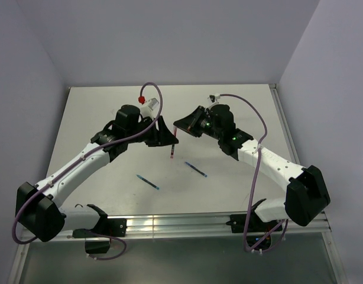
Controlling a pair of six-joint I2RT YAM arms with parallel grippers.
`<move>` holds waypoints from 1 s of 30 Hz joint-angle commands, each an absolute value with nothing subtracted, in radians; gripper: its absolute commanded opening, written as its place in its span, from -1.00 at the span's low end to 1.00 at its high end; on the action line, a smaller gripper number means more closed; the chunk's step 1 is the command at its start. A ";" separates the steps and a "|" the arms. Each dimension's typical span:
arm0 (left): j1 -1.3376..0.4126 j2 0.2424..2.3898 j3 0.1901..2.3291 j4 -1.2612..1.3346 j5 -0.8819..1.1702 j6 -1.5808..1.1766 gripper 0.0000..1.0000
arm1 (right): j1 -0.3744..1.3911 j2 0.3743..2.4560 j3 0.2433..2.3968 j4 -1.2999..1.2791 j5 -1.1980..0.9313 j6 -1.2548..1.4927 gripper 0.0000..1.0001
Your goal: Insert the pens into the pen caps
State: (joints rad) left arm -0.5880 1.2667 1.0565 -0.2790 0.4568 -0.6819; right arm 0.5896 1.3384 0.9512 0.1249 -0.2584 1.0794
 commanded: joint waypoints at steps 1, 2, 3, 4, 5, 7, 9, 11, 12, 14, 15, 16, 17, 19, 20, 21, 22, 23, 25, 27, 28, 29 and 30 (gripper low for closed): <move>-0.612 1.249 1.057 -0.219 0.488 -0.703 0.11 | 0.598 1.336 0.999 0.141 -0.229 1.063 -1.00; -0.617 1.249 1.057 -0.218 0.486 -0.706 0.11 | 0.597 1.336 0.999 0.141 -0.224 1.063 -1.00; -0.621 1.250 1.055 -0.212 0.485 -0.713 0.12 | 0.597 1.336 0.999 0.141 -0.221 1.058 -1.00; -0.629 1.252 1.051 -0.209 0.485 -0.716 0.12 | 0.597 1.335 0.999 0.141 -0.219 1.060 -1.00; -0.633 1.255 1.046 -0.203 0.485 -0.721 0.12 | 0.597 1.335 1.000 0.141 -0.219 1.057 -1.00; -0.640 1.256 1.035 -0.186 0.485 -0.732 0.12 | 0.597 1.335 1.000 0.141 -0.219 1.055 -1.00; -0.641 1.259 1.031 -0.178 0.483 -0.741 0.11 | 0.597 1.332 0.999 0.141 -0.216 1.054 -1.00; -0.643 1.262 1.031 -0.167 0.483 -0.744 0.09 | 0.597 1.325 0.996 0.141 -0.210 1.054 -1.00; -0.644 1.269 1.032 -0.164 0.482 -0.747 0.08 | 0.597 1.324 0.994 0.141 -0.206 1.054 -1.00; -0.643 1.281 1.042 -0.169 0.485 -0.747 -0.02 | 0.597 1.321 0.994 0.141 -0.201 1.051 -1.00; -0.644 1.284 1.042 -0.166 0.485 -0.752 -0.04 | 0.597 1.319 0.994 0.141 -0.201 1.051 -1.00; -0.644 1.285 1.037 -0.161 0.485 -0.753 -0.12 | 0.597 1.321 0.997 0.141 -0.202 1.049 -1.00; -0.646 1.284 1.035 -0.155 0.480 -0.755 -0.15 | 0.597 1.321 0.996 0.141 -0.202 1.046 -1.00; -0.644 1.290 1.038 -0.153 0.479 -0.755 -0.33 | 0.597 1.319 0.999 0.141 -0.204 1.043 -1.00; -0.646 1.293 1.039 -0.152 0.479 -0.755 -0.39 | 0.597 1.319 0.997 0.141 -0.204 1.043 -1.00; -0.646 1.298 1.040 -0.149 0.479 -0.756 -0.48 | 0.597 1.319 0.997 0.141 -0.204 1.043 -1.00; -0.644 1.299 1.042 -0.147 0.477 -0.756 -0.72 | 0.597 1.316 0.996 0.141 -0.201 1.042 -1.00; -0.646 1.301 1.043 -0.150 0.471 -0.756 -0.89 | 0.597 1.312 0.994 0.141 -0.198 1.042 -1.00; -0.644 1.304 1.043 -0.153 0.453 -0.755 -0.99 | 0.597 1.302 0.989 0.141 -0.192 1.031 -1.00; -0.646 1.298 1.040 -0.150 0.440 -0.749 -0.99 | 0.597 1.290 0.983 0.141 -0.180 1.023 -1.00; -0.644 1.296 1.039 -0.147 0.430 -0.744 -0.99 | 0.597 1.275 0.977 0.141 -0.172 1.006 -1.00; -0.643 1.295 1.039 -0.146 0.425 -0.730 -0.99 | 0.598 1.269 0.974 0.141 -0.158 0.997 -1.00; -0.643 1.293 1.034 -0.131 0.422 -0.726 -1.00 | 0.600 1.263 0.966 0.143 -0.150 0.988 -1.00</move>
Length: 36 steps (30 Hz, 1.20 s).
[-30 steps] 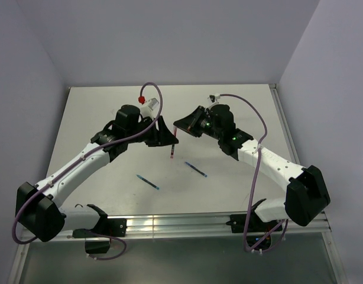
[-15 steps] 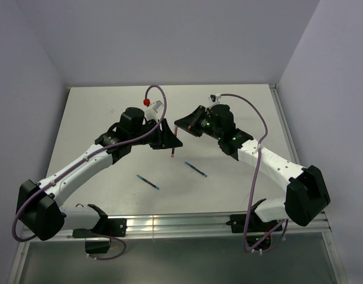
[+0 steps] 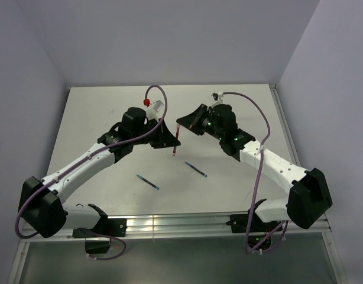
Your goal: Insert the pens into the pen caps
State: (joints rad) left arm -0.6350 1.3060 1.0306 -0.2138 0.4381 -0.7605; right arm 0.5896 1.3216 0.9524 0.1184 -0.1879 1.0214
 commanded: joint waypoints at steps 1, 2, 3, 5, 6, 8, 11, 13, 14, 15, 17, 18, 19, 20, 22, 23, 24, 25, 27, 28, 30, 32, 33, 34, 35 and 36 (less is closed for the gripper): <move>-0.644 1.287 1.029 -0.117 0.414 -0.719 -0.99 | 0.598 1.250 0.963 0.143 -0.144 0.964 -1.00; -0.643 1.282 1.023 -0.106 0.411 -0.713 -0.99 | 0.600 1.244 0.962 0.144 -0.137 0.951 -1.00; -0.644 1.281 1.016 -0.082 0.410 -0.707 -0.99 | 0.603 1.238 0.953 0.149 -0.130 0.939 -1.00; -0.643 1.276 1.008 -0.060 0.394 -0.698 -0.99 | 0.617 1.213 0.943 0.158 -0.103 0.901 -1.00; -0.644 1.276 1.000 -0.029 0.393 -0.693 -0.99 | 0.623 1.203 0.937 0.167 -0.089 0.864 -1.00; -0.644 1.287 0.999 -0.018 0.388 -0.678 -0.99 | 0.644 1.190 0.933 0.175 -0.074 0.832 -1.00; -0.644 1.284 0.991 -0.009 0.379 -0.648 -0.99 | 0.664 1.175 0.923 0.189 -0.066 0.773 -1.00; -0.646 1.272 0.974 0.034 0.354 -0.628 -0.99 | 0.673 1.164 0.908 0.216 -0.093 0.744 -1.00; -0.644 1.253 0.965 0.060 0.348 -0.609 -0.99 | 0.673 1.158 0.902 0.228 -0.106 0.735 -1.00; -0.646 1.244 0.950 0.069 0.339 -0.601 -0.99 | 0.673 1.151 0.887 0.241 -0.116 0.721 -1.00; -0.644 1.221 0.937 0.090 0.316 -0.586 -0.99 | 0.676 1.138 0.868 0.279 -0.139 0.709 -1.00; -0.646 1.216 0.930 0.091 0.311 -0.578 -0.99 | 0.678 1.126 0.847 0.294 -0.147 0.701 -1.00; -0.644 1.209 0.924 0.094 0.302 -0.569 -0.99 | 0.680 1.121 0.836 0.317 -0.158 0.690 -1.00; -0.646 1.207 0.920 0.098 0.301 -0.565 -0.99 | 0.680 1.115 0.825 0.334 -0.172 0.683 -1.00; -0.646 1.207 0.919 0.092 0.295 -0.552 -0.99 | 0.680 1.109 0.804 0.362 -0.198 0.660 -1.00; -0.646 1.206 0.919 0.089 0.282 -0.545 -0.99 | 0.680 1.109 0.801 0.365 -0.219 0.655 -1.00; -0.644 1.204 0.916 0.089 0.278 -0.540 -0.99 | 0.680 1.105 0.790 0.377 -0.230 0.646 -1.00; -0.646 1.197 0.911 0.094 0.276 -0.531 -0.99 | 0.681 1.103 0.785 0.382 -0.244 0.644 -1.00; -0.646 1.189 0.904 0.097 0.262 -0.525 -0.99 | 0.681 1.097 0.775 0.393 -0.270 0.646 -1.00; -0.647 1.183 0.904 0.097 0.255 -0.517 -0.99 | 0.681 1.097 0.770 0.396 -0.282 0.647 -1.00; -0.650 1.174 0.899 0.094 0.226 -0.508 -0.99 | 0.681 1.092 0.759 0.406 -0.311 0.655 -1.00; -0.656 1.166 0.900 0.084 0.193 -0.494 -0.99 | 0.681 1.085 0.749 0.413 -0.327 0.669 -1.00; -0.657 1.164 0.900 0.078 0.184 -0.491 -0.99 | 0.680 1.080 0.746 0.414 -0.333 0.673 -1.00; -0.658 1.158 0.900 0.080 0.175 -0.488 -0.99 | 0.681 1.077 0.741 0.414 -0.337 0.681 -1.00; -0.663 1.152 0.893 0.083 0.163 -0.488 -0.99 | 0.681 1.074 0.733 0.417 -0.342 0.689 -1.00; -0.666 1.147 0.888 0.089 0.146 -0.486 -0.99 | 0.681 1.072 0.729 0.420 -0.347 0.704 -1.00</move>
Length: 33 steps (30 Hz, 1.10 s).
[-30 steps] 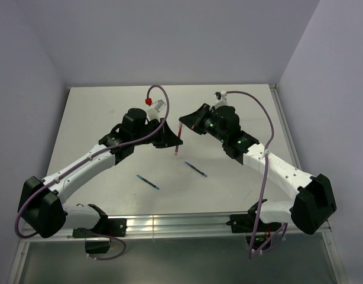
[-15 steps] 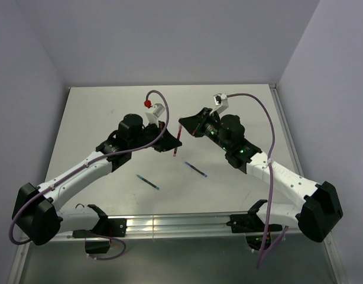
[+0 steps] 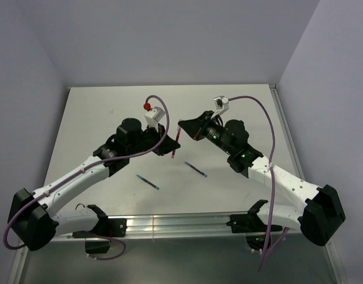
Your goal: Insert the pens into the pen caps
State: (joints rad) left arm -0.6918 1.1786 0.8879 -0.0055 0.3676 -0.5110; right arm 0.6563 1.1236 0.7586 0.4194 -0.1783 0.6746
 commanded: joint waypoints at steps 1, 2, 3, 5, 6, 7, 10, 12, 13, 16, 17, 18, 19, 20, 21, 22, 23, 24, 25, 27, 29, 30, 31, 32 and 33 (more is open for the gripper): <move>-0.669 1.135 0.885 0.090 0.134 -0.485 -0.99 | 0.681 1.071 0.726 0.422 -0.360 0.712 -1.00; -0.673 1.131 0.882 0.094 0.124 -0.483 -0.99 | 0.681 1.069 0.719 0.423 -0.365 0.719 -1.00; -0.676 1.128 0.879 0.097 0.112 -0.483 -0.99 | 0.681 1.069 0.713 0.432 -0.371 0.735 -1.00; -0.684 1.121 0.876 0.095 0.098 -0.482 -0.99 | 0.681 1.071 0.703 0.442 -0.391 0.752 -1.00; -0.686 1.117 0.876 0.095 0.094 -0.480 -0.99 | 0.681 1.071 0.700 0.449 -0.397 0.765 -1.00; -0.689 1.114 0.876 0.095 0.080 -0.477 -0.99 | 0.681 1.071 0.695 0.454 -0.409 0.772 -1.00; -0.703 1.106 0.877 0.089 0.054 -0.469 -0.99 | 0.681 1.074 0.683 0.466 -0.423 0.790 -1.00; -0.710 1.103 0.877 0.083 0.041 -0.465 -0.99 | 0.681 1.072 0.672 0.472 -0.437 0.798 -1.00; -0.712 1.101 0.879 0.077 0.035 -0.462 -0.99 | 0.681 1.071 0.669 0.472 -0.440 0.799 -1.00; -0.716 1.094 0.880 0.078 0.020 -0.459 -0.99 | 0.681 1.066 0.658 0.474 -0.453 0.799 -1.00; -0.715 1.092 0.881 0.078 0.017 -0.459 -0.99 | 0.681 1.063 0.652 0.474 -0.462 0.799 -1.00; -0.716 1.091 0.881 0.077 0.015 -0.460 -0.99 | 0.681 1.063 0.652 0.472 -0.466 0.798 -1.00; -0.715 1.091 0.882 0.077 0.014 -0.459 -0.99 | 0.683 1.063 0.652 0.472 -0.471 0.798 -1.00; -0.715 1.091 0.884 0.075 0.011 -0.459 -0.99 | 0.684 1.065 0.649 0.474 -0.474 0.796 -1.00; -0.716 1.092 0.884 0.075 0.011 -0.459 -0.99 | 0.684 1.063 0.647 0.472 -0.482 0.793 -1.00; -0.716 1.092 0.887 0.069 0.009 -0.457 -0.99 | 0.684 1.062 0.646 0.472 -0.483 0.790 -1.00; -0.716 1.094 0.891 0.069 0.009 -0.456 -0.99 | 0.686 1.063 0.643 0.472 -0.488 0.790 -1.00; -0.716 1.094 0.893 0.069 0.011 -0.453 -0.99 | 0.686 1.063 0.641 0.472 -0.494 0.788 -1.00; -0.716 1.097 0.897 0.068 0.012 -0.451 -0.99 | 0.687 1.063 0.640 0.471 -0.502 0.785 -1.00; -0.716 1.100 0.905 0.060 0.011 -0.448 -0.99 | 0.690 1.065 0.634 0.471 -0.509 0.784 -1.00; -0.716 1.101 0.907 0.063 0.011 -0.448 -0.99 | 0.693 1.062 0.634 0.471 -0.517 0.785 -1.00; -0.716 1.100 0.908 0.063 0.008 -0.448 -0.99 | 0.695 1.062 0.634 0.471 -0.517 0.785 -1.00; -0.716 1.100 0.911 0.061 0.008 -0.448 -0.99 | 0.695 1.062 0.632 0.471 -0.522 0.787 -1.00; -0.716 1.098 0.914 0.061 0.006 -0.446 -0.99 | 0.696 1.058 0.630 0.471 -0.523 0.790 -1.00; -0.716 1.100 0.916 0.058 0.005 -0.445 -0.99 | 0.696 1.058 0.630 0.471 -0.525 0.788 -1.00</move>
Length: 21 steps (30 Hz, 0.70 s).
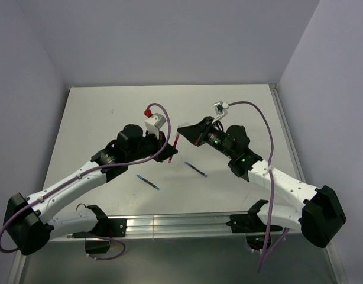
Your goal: Insert the pens into the pen caps
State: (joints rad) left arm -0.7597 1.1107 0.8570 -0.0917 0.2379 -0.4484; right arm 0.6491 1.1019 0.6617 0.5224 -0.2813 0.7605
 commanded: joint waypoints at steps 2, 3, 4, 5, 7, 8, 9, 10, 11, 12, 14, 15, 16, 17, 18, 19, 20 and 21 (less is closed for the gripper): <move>-0.716 1.100 0.917 0.060 0.006 -0.445 -0.99 | 0.699 1.060 0.627 0.471 -0.529 0.790 -1.00; -0.716 1.100 0.917 0.057 0.005 -0.445 -0.99 | 0.701 1.061 0.629 0.471 -0.531 0.790 -1.00; -0.716 1.103 0.922 0.055 0.006 -0.443 -0.99 | 0.706 1.062 0.629 0.469 -0.534 0.792 -1.00; -0.716 1.103 0.923 0.054 0.006 -0.445 -0.99 | 0.706 1.066 0.630 0.471 -0.540 0.795 -1.00; -0.716 1.100 0.923 0.057 0.005 -0.445 -0.99 | 0.709 1.068 0.630 0.471 -0.543 0.796 -1.00; -0.716 1.100 0.926 0.057 0.005 -0.445 -0.99 | 0.712 1.071 0.630 0.471 -0.543 0.796 -1.00; -0.716 1.098 0.928 0.055 0.005 -0.443 -0.99 | 0.713 1.069 0.630 0.471 -0.551 0.796 -1.00; -0.716 1.100 0.931 0.054 0.006 -0.443 -0.99 | 0.713 1.071 0.629 0.471 -0.552 0.796 -1.00; -0.716 1.100 0.933 0.054 0.005 -0.443 -0.99 | 0.716 1.072 0.627 0.471 -0.552 0.798 -1.00; -0.716 1.100 0.934 0.052 0.005 -0.443 -0.99 | 0.716 1.071 0.627 0.471 -0.561 0.801 -1.00; -0.718 1.100 0.937 0.054 -0.024 -0.442 -0.99 | 0.719 1.074 0.627 0.471 -0.566 0.802 -1.00; -0.716 1.103 0.940 0.051 -0.029 -0.439 -0.99 | 0.722 1.075 0.627 0.471 -0.569 0.805 -1.00; -0.716 1.103 0.948 0.051 -0.029 -0.434 -0.99 | 0.724 1.077 0.627 0.471 -0.577 0.804 -1.00; -0.718 1.104 0.953 0.048 -0.031 -0.433 -0.99 | 0.724 1.077 0.626 0.471 -0.578 0.804 -1.00; -0.716 1.109 0.957 0.046 -0.034 -0.427 -0.99 | 0.727 1.078 0.626 0.471 -0.578 0.804 -1.00; -0.718 1.112 0.965 0.045 -0.034 -0.425 -0.99 | 0.729 1.078 0.624 0.471 -0.586 0.805 -1.00; -0.718 1.115 0.968 0.044 -0.035 -0.422 -0.99 | 0.729 1.080 0.624 0.471 -0.589 0.805 -1.00; -0.719 1.117 0.972 0.043 -0.037 -0.417 -0.99 | 0.730 1.080 0.624 0.471 -0.592 0.805 -1.00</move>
State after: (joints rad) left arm -0.7624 1.1107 0.8806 -0.1345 0.2268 -0.4274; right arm 0.6506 1.1019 0.6605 0.5320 -0.2981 0.7612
